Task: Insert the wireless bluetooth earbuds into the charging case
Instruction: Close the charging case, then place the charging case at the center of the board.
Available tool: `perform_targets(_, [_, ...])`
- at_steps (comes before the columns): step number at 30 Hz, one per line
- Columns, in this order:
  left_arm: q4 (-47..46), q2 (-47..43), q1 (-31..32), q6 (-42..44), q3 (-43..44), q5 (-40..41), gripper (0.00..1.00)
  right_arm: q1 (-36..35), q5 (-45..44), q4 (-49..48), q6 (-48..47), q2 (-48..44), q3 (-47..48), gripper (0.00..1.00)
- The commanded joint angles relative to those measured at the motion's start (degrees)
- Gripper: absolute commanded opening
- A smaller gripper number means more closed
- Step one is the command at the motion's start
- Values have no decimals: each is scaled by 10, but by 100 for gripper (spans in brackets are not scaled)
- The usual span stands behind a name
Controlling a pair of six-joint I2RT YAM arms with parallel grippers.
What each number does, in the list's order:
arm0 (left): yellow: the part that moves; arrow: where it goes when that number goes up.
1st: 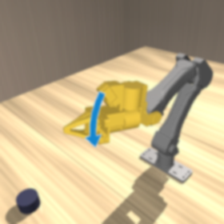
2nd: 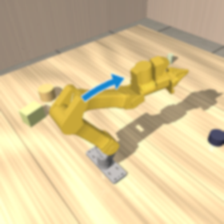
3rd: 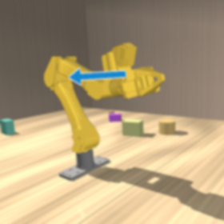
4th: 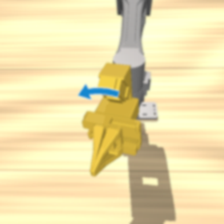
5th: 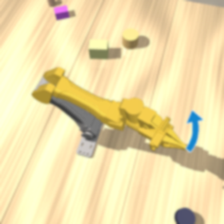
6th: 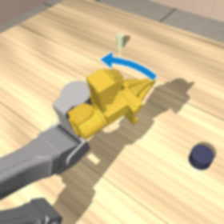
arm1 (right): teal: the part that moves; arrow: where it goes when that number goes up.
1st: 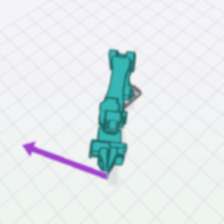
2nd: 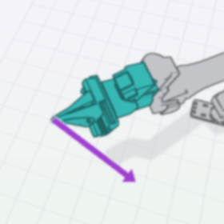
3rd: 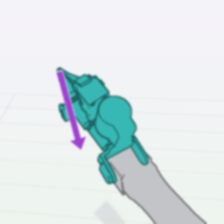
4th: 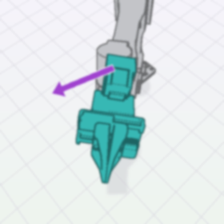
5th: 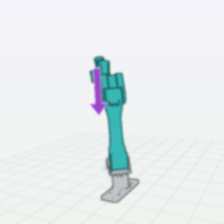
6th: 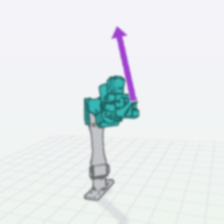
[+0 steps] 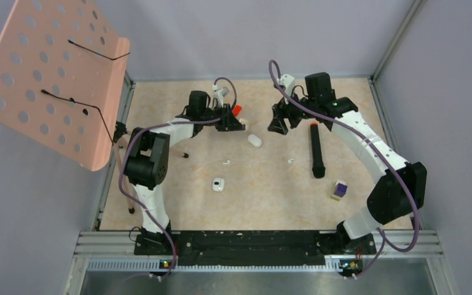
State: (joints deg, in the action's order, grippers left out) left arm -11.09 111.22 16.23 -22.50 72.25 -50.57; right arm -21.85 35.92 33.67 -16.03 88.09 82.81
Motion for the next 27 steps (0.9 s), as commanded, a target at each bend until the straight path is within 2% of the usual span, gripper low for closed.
perform_targets(1, [116, 16, 4, 9, 1, 56, 4, 2, -74, -5, -8, -32, -33, 69])
perform_targets(4, [155, 18, 6, 9, -1, 99, 5, 6, -98, -9, -2, -32, -50, 70])
perform_targets(8, [164, 18, 5, -10, -29, 135, 7, 8, -97, -14, 1, -25, -62, 72])
perform_targets(11, [160, 21, 6, -17, -43, 140, 16, 7, -79, -14, 9, -12, -57, 72])
perform_targets(15, [163, 24, 9, -23, -46, 151, 40, 7, -66, -19, 15, 6, -48, 72])
perform_targets(16, [164, 23, 10, -23, -45, 155, 50, 7, -65, -21, 15, 8, -47, 72])
perform_targets(18, [172, 14, 12, -23, -47, 171, 96, 7, -64, -26, 15, 12, -44, 72])
perform_targets(19, [182, 6, 12, -21, -48, 183, 99, 7, -63, -27, 15, 13, -43, 72])
perform_targets(23, [251, -55, 11, 30, -46, 256, 99, 7, -54, -31, 10, 25, -34, 75])
perform_targets(25, [284, -96, 10, 75, -44, 273, 99, 7, -48, -44, 8, 26, -40, 92])
perform_targets(26, [296, -115, 11, 93, -44, 283, 99, 7, -40, -50, 1, 28, -44, 98])
perform_targets(27, [303, -139, 11, 110, -44, 290, 99, 5, -33, -53, -2, 31, -46, 99])
